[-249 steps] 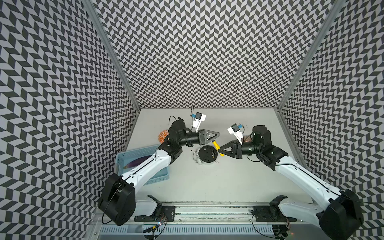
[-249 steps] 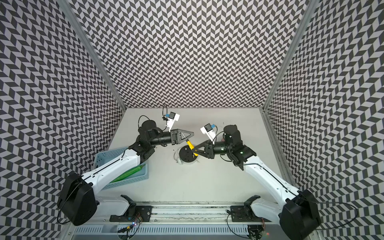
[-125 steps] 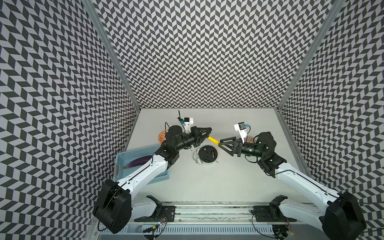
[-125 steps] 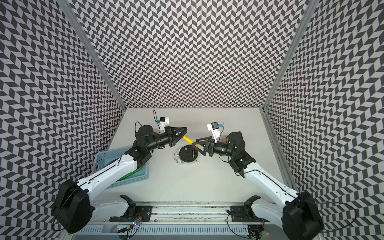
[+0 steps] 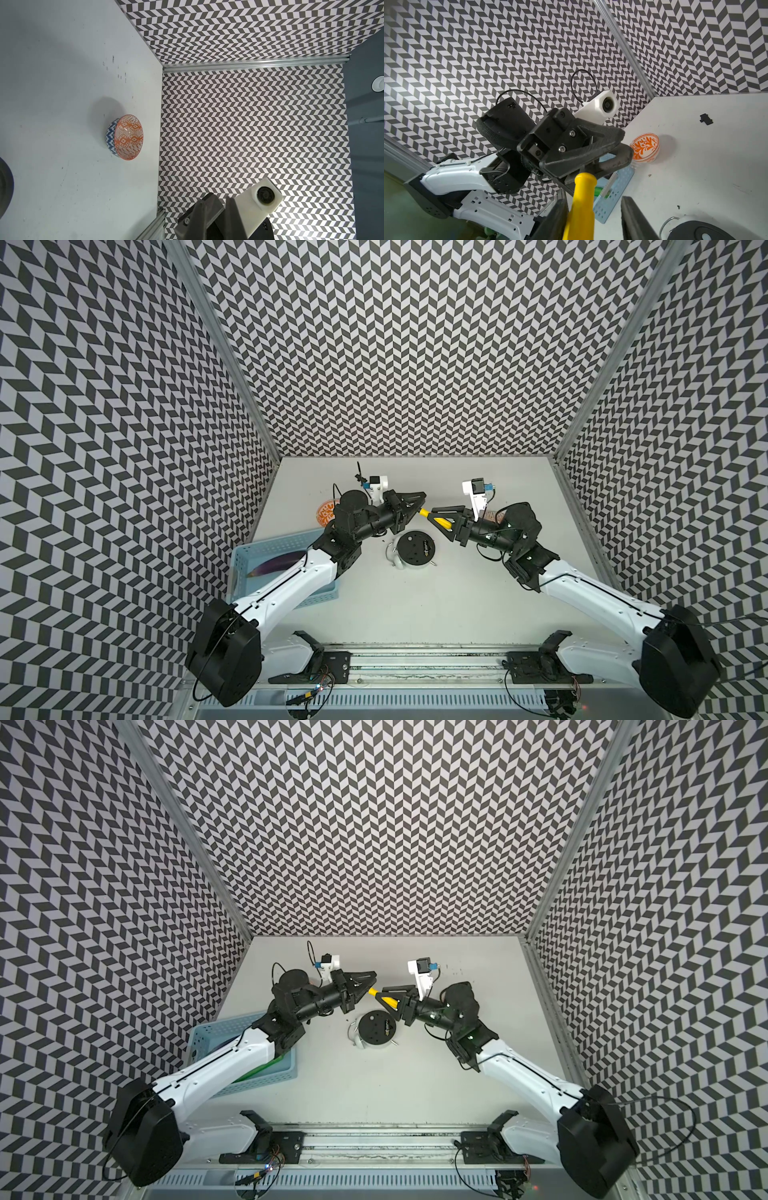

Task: Remove the battery from the alarm
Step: Pick up the screwdriver from the center of the board, then adjust the alarm at the center of the board.

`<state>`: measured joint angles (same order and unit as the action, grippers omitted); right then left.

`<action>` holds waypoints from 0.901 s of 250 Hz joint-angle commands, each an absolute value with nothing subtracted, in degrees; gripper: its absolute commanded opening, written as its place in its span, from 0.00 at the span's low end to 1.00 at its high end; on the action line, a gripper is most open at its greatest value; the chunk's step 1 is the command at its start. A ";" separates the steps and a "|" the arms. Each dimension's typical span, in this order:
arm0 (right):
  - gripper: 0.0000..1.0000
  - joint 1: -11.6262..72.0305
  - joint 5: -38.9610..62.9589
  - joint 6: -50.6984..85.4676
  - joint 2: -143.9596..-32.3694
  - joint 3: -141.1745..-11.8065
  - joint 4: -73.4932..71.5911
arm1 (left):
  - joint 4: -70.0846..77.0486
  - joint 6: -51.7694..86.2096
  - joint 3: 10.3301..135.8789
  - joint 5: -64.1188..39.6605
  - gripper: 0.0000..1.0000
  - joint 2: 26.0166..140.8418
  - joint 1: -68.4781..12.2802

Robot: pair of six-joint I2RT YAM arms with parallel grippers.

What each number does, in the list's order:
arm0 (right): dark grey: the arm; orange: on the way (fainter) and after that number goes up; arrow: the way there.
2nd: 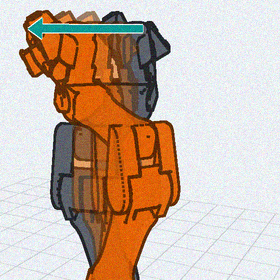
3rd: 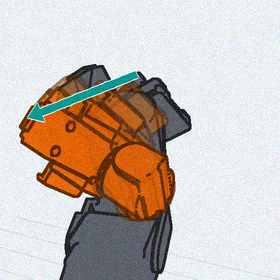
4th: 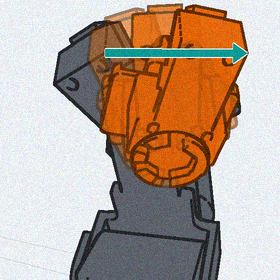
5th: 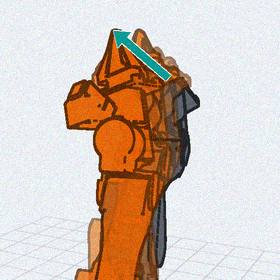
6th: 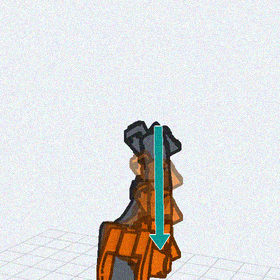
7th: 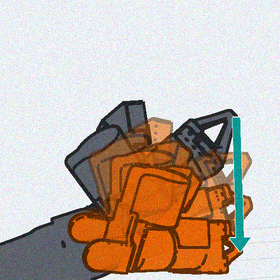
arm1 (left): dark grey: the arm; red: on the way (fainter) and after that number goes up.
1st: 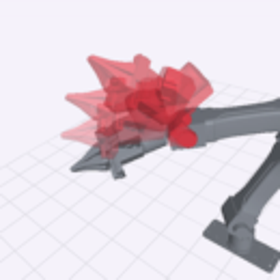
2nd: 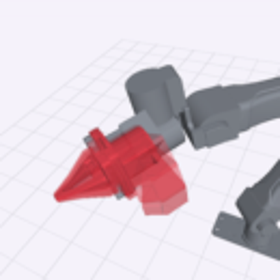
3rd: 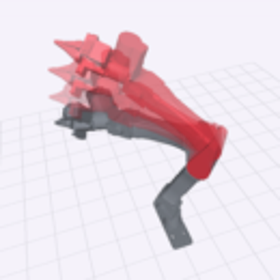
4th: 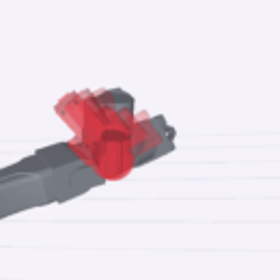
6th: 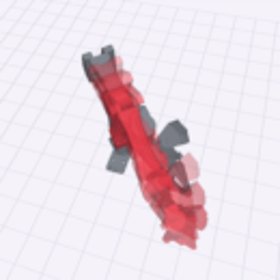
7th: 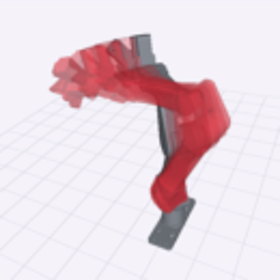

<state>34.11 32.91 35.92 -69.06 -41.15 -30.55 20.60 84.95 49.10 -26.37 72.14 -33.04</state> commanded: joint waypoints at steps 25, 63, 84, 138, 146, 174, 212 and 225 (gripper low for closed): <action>0.00 34.29 31.17 36.57 -70.23 -43.21 -30.53 | 20.48 84.13 49.33 -26.96 0.07 72.25 -33.53; 0.00 28.64 31.64 39.53 -68.24 -42.91 -18.78 | 10.40 68.69 50.13 -25.63 0.55 72.05 -28.24; 0.00 24.16 34.64 39.63 -66.47 -42.50 -10.42 | 2.91 51.98 53.19 -25.80 0.67 74.52 -24.68; 0.00 15.15 42.45 43.48 -62.01 -38.31 1.49 | -15.25 17.09 66.42 -26.14 0.70 91.66 -25.02; 0.00 14.28 43.50 43.53 -61.75 -37.68 2.34 | -17.08 14.01 68.02 -26.05 0.69 94.11 -25.41; 0.00 12.28 43.02 42.45 -60.63 -37.01 7.34 | -22.83 5.16 73.78 -21.13 0.69 101.28 -28.36; 0.00 11.69 40.16 39.82 -60.59 -38.32 13.19 | -27.30 0.38 80.63 -18.74 0.67 109.64 -30.98; 0.00 11.69 39.32 38.67 -60.89 -39.06 15.11 | -27.33 0.46 81.36 -20.22 0.64 110.92 -31.10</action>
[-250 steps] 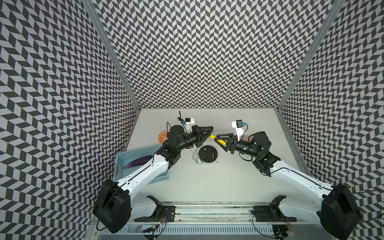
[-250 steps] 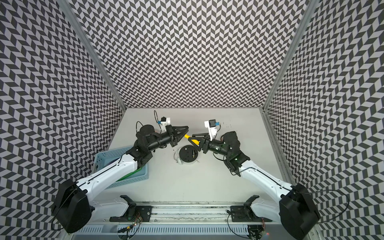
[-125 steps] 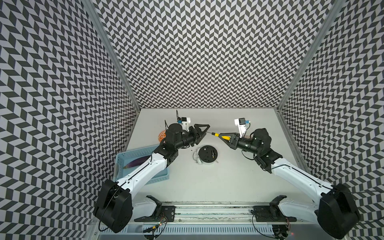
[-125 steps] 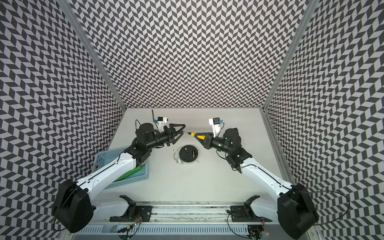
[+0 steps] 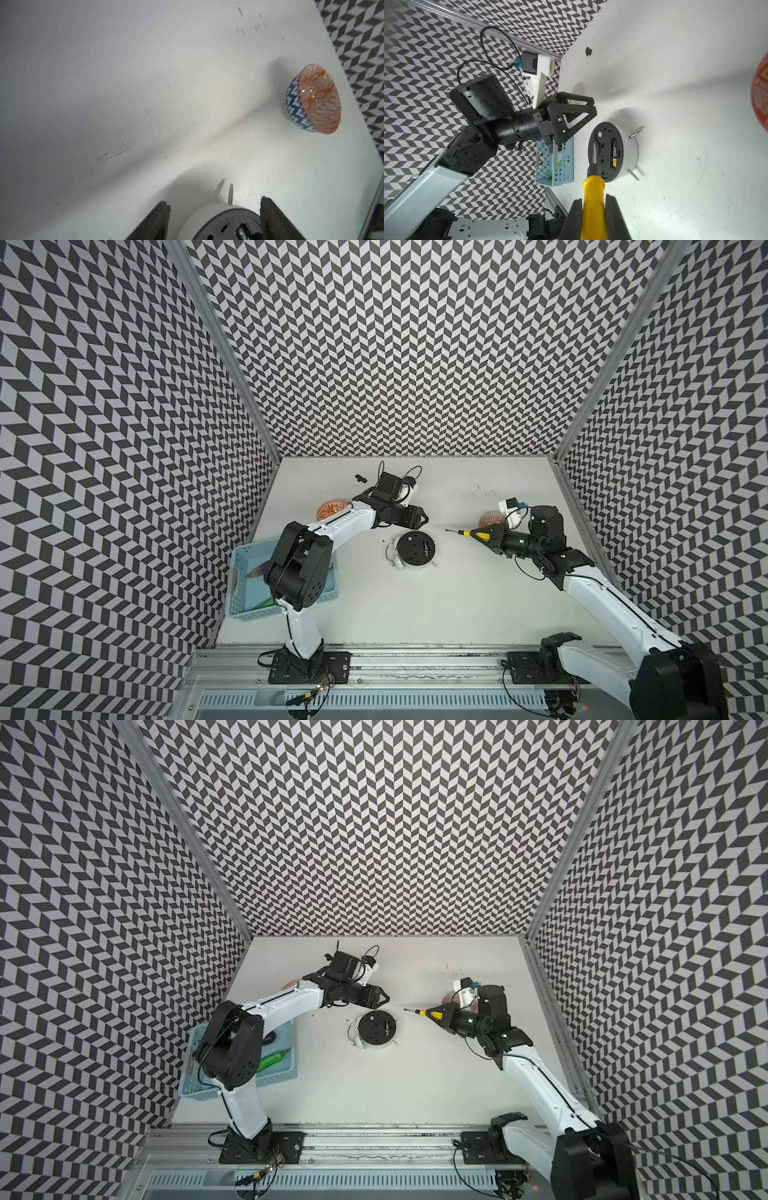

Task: Remove the battery from the alarm
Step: Adjust the alarm at the center of the board.

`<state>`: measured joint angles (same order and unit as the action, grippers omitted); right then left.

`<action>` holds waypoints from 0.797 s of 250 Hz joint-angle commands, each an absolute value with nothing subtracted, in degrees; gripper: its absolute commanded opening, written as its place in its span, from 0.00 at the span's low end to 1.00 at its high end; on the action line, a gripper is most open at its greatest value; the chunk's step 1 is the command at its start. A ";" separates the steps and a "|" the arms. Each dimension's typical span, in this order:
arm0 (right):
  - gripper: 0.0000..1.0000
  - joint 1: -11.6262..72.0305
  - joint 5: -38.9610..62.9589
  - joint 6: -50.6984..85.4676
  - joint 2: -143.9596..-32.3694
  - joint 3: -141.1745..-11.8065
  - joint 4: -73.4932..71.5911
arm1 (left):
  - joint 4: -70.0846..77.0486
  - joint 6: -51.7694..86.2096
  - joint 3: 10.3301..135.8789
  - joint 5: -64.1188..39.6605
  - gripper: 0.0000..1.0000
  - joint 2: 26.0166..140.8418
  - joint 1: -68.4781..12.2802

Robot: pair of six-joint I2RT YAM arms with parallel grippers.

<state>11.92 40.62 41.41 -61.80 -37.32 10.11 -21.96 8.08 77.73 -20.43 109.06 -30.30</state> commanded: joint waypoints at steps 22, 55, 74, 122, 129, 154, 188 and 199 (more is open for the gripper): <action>0.00 11.69 38.29 36.74 -61.74 -40.74 18.36 | -29.45 1.05 81.79 -21.45 0.51 111.96 -31.42; 0.00 12.10 35.91 34.23 -62.52 -43.94 23.03 | -30.24 6.47 75.85 -19.57 0.40 108.46 -31.21; 0.00 13.01 33.96 33.48 -63.22 -45.66 25.52 | -29.96 10.31 71.15 -18.29 0.39 105.06 -30.94; 0.00 19.18 32.30 36.10 -66.98 -47.70 26.78 | -27.78 23.15 60.49 -20.23 0.31 97.68 -29.48; 0.00 20.37 31.81 36.96 -67.61 -47.81 26.61 | -26.27 25.92 58.52 -21.33 0.31 96.38 -29.33; 0.00 23.85 30.84 39.64 -69.90 -48.81 26.64 | -21.43 31.66 52.18 -24.84 0.32 91.77 -29.20; 0.00 26.86 26.66 42.28 -71.83 -50.51 28.90 | -17.50 36.51 45.95 -27.91 0.31 86.76 -29.29; 0.00 27.37 25.82 43.20 -72.30 -50.71 29.69 | -15.82 38.34 43.97 -29.36 0.31 85.36 -29.41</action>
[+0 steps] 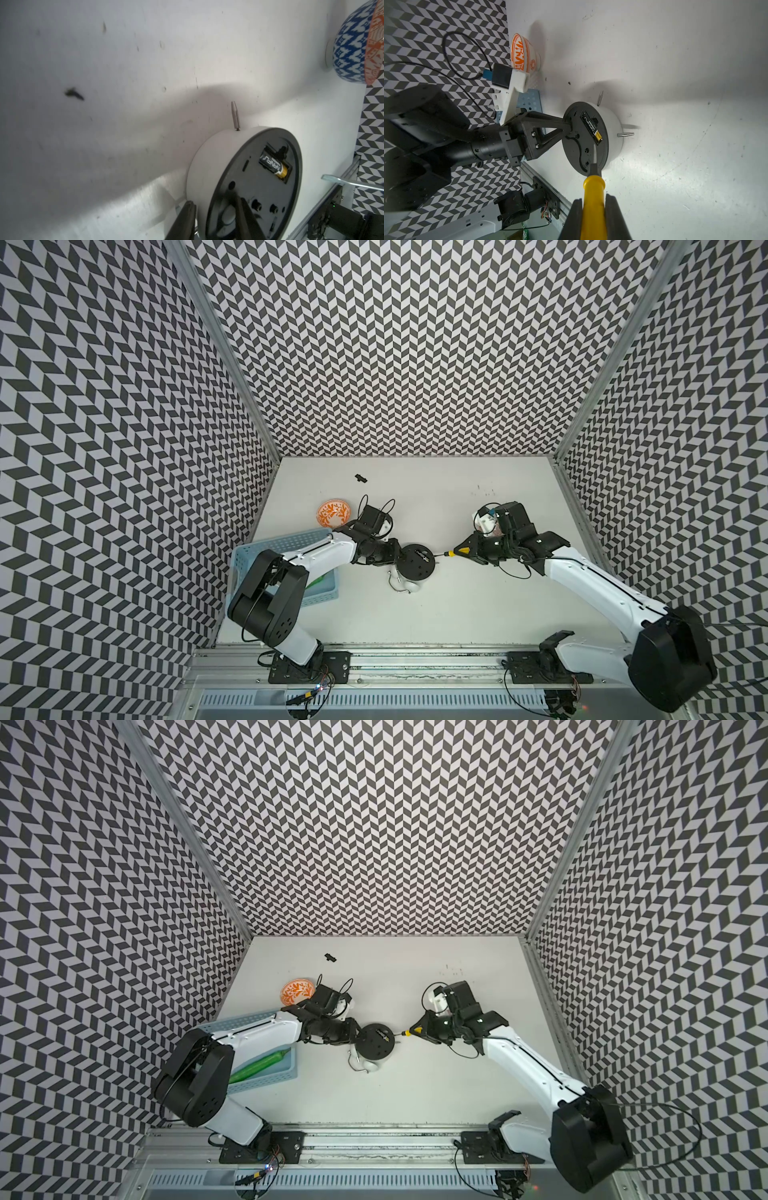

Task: Remove the battery from the alarm
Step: Adjust the alarm at the center of the board, then release the battery from the alarm.

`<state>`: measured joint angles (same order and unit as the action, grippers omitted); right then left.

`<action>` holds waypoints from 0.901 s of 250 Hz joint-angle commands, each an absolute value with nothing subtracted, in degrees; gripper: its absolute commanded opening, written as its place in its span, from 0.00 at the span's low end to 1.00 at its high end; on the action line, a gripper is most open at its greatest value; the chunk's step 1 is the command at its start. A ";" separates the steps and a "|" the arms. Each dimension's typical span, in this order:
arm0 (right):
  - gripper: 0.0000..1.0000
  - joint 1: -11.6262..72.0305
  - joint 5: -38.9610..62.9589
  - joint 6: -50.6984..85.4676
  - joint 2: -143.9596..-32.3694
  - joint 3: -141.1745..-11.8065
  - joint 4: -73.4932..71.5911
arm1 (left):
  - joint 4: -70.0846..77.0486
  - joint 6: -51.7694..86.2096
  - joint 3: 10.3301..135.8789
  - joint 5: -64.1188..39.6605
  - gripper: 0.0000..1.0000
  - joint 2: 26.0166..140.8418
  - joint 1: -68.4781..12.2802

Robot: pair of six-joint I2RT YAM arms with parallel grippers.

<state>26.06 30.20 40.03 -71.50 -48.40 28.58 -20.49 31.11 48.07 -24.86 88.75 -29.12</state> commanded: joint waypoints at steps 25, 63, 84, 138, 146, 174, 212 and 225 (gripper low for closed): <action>0.00 28.97 26.15 44.62 -73.68 -51.16 30.44 | -11.19 43.20 40.29 -33.39 0.36 83.27 -30.29; 0.00 31.85 23.89 47.09 -74.93 -52.92 33.97 | -6.36 48.66 36.77 -35.01 0.41 80.06 -31.29; 0.00 32.99 24.17 49.08 -74.19 -52.62 33.01 | -7.02 48.12 36.61 -34.28 0.43 79.18 -31.31; 0.00 34.34 19.61 50.71 -75.77 -54.66 34.28 | -11.15 43.55 38.40 -33.72 0.46 80.41 -31.29; 0.00 34.51 18.98 51.12 -75.76 -54.67 34.20 | -13.38 41.38 39.64 -32.45 0.49 80.43 -31.21; 0.00 34.98 16.53 52.64 -75.74 -54.58 33.77 | -20.07 34.92 42.64 -28.03 0.62 80.25 -29.05; 0.00 36.06 15.74 53.34 -77.28 -55.06 34.01 | -23.75 28.78 47.00 -26.52 0.62 83.11 -28.08; 0.00 36.66 15.31 53.85 -77.76 -55.19 34.28 | -23.86 27.92 47.78 -27.13 0.58 84.68 -28.45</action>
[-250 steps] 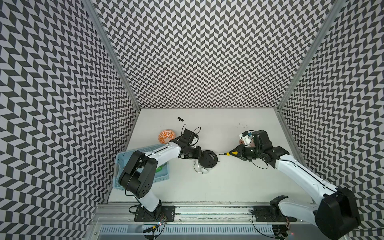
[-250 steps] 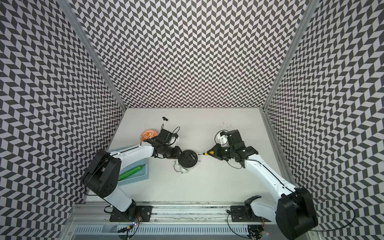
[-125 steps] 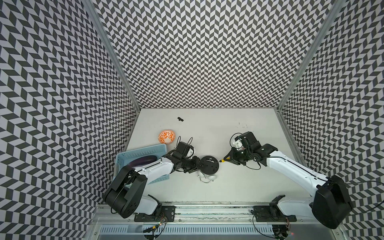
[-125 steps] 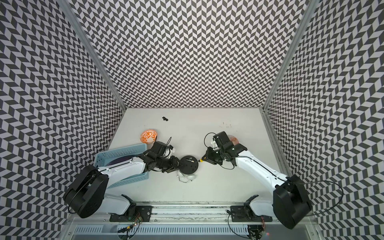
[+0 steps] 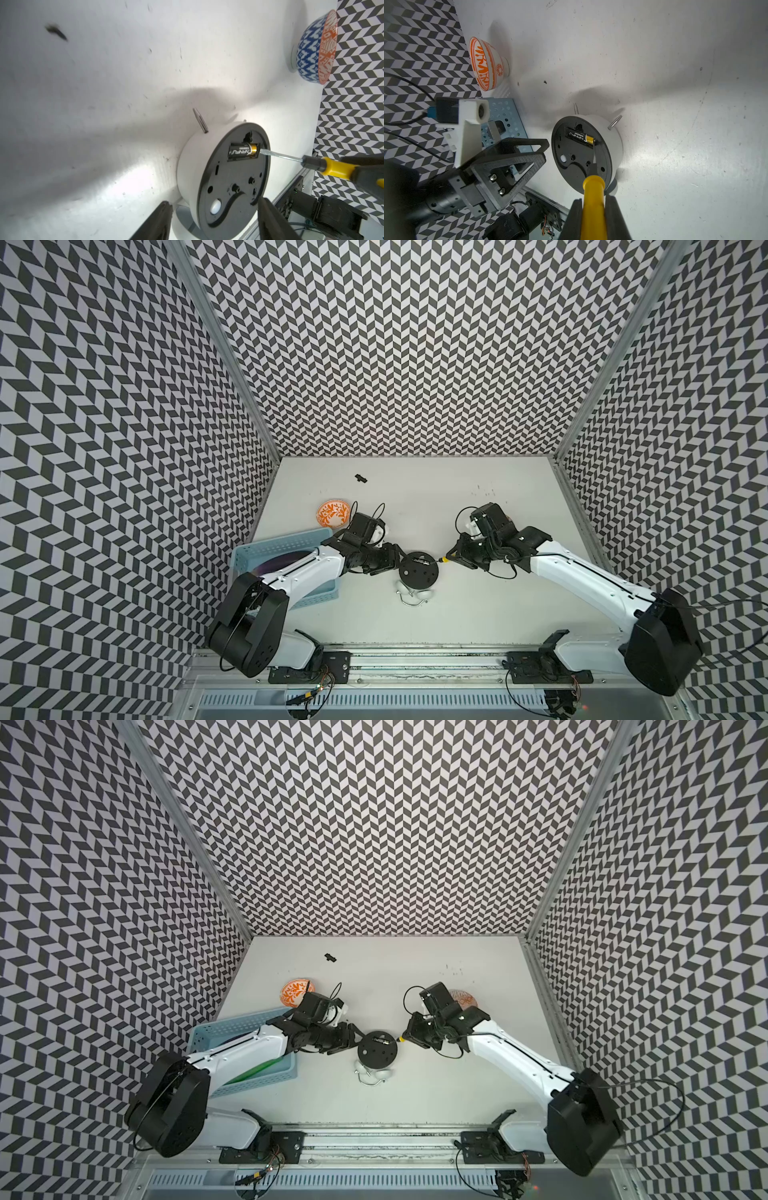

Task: Remove the battery from the alarm
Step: Release the battery from the alarm.

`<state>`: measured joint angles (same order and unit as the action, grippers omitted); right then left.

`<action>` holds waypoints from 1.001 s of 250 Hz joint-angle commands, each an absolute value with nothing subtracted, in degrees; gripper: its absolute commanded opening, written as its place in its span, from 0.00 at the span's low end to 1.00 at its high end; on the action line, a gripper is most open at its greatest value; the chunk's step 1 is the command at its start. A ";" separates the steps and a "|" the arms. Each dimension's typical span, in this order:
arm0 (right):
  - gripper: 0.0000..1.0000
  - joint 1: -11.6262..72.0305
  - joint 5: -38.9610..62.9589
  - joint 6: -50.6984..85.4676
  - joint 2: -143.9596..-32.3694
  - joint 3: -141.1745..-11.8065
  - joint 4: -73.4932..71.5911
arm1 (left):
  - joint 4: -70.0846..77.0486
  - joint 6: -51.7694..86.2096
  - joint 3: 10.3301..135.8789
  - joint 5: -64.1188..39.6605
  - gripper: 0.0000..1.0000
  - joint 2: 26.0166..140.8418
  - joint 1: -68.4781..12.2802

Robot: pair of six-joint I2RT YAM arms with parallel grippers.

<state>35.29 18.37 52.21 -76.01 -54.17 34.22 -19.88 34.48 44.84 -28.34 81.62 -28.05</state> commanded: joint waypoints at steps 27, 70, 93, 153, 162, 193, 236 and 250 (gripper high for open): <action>0.00 38.08 14.13 55.30 -78.53 -55.66 34.99 | -21.93 28.10 47.28 -29.12 0.49 86.54 -29.44; 0.00 40.27 7.40 55.81 -79.82 -59.16 39.81 | -16.33 31.68 43.66 -34.23 0.36 86.35 -29.62; 0.00 41.04 7.18 54.99 -81.37 -60.23 39.89 | -13.09 34.01 41.69 -36.18 0.31 85.88 -30.23; 0.00 40.40 25.05 57.85 -79.27 -48.52 16.82 | -12.06 34.39 40.59 -34.52 0.24 85.78 -30.42; 0.00 40.02 27.90 58.71 -78.40 -46.14 12.42 | -12.46 33.96 40.61 -33.68 0.24 85.78 -30.49; 0.00 36.92 38.32 60.77 -76.41 -39.29 -0.20 | -13.77 32.62 40.84 -31.15 0.22 86.11 -30.41; 0.00 31.70 49.21 58.51 -75.40 -33.36 -8.90 | -16.57 29.88 42.49 -27.87 0.21 87.04 -30.46; 0.00 29.98 52.58 57.47 -75.43 -32.00 -10.58 | -17.84 28.75 43.21 -26.48 0.20 87.10 -30.43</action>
<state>30.87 33.74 59.31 -74.98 -34.63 0.56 -15.86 34.24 41.45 -31.35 85.82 -28.95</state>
